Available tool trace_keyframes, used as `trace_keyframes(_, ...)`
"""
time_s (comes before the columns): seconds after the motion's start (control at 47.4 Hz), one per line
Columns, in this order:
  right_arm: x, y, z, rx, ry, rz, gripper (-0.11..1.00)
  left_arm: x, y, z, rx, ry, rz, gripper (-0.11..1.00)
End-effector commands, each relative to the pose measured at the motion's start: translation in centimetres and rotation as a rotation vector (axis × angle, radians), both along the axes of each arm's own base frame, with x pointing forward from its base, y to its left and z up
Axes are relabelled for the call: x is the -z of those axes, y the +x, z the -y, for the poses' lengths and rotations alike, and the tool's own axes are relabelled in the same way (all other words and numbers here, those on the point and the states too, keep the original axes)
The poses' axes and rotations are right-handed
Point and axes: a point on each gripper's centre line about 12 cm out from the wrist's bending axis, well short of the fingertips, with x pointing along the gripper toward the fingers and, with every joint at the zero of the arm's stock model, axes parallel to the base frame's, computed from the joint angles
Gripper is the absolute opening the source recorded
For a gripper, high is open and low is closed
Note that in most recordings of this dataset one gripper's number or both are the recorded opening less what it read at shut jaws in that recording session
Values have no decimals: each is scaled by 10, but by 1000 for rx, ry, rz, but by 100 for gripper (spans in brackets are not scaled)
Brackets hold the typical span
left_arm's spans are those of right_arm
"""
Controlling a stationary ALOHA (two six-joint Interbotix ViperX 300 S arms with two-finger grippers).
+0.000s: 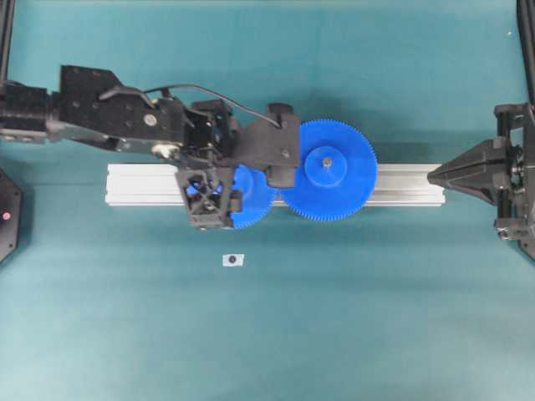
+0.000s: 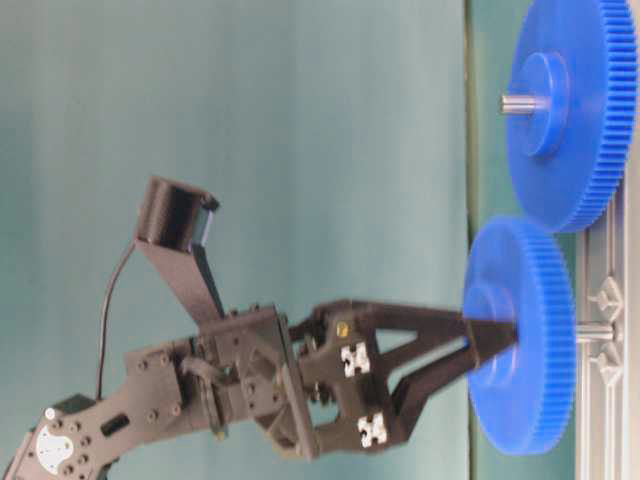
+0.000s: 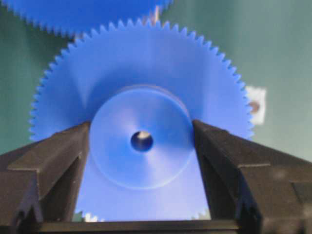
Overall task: Insert the small gear onto the shaft.
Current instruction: 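Align the gear's hole with the shaft and lower it, meshing with the large gear, then open the left gripper to release the gear on the shaft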
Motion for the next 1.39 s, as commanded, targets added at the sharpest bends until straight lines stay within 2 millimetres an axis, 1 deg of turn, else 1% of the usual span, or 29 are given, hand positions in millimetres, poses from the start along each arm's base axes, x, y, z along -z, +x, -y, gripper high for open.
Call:
trace_keyframes(0.0,-4,2,1,7,10,16,8,-6,-4,-3,-9,4,9,70)
trace_keyframes(0.38,-4,2,1,7,10,15,8,-10,11,-4,12,14,49,70)
trace_keyframes(0.507,-5,3,1,7,10,16,8,-9,13,-5,19,17,49,70)
trace_keyframes(0.739,-6,3,1,7,9,19,8,-11,12,-13,1,18,53,70)
trace_keyframes(1.372,-5,2,1,7,10,18,8,-14,10,-11,10,18,44,70)
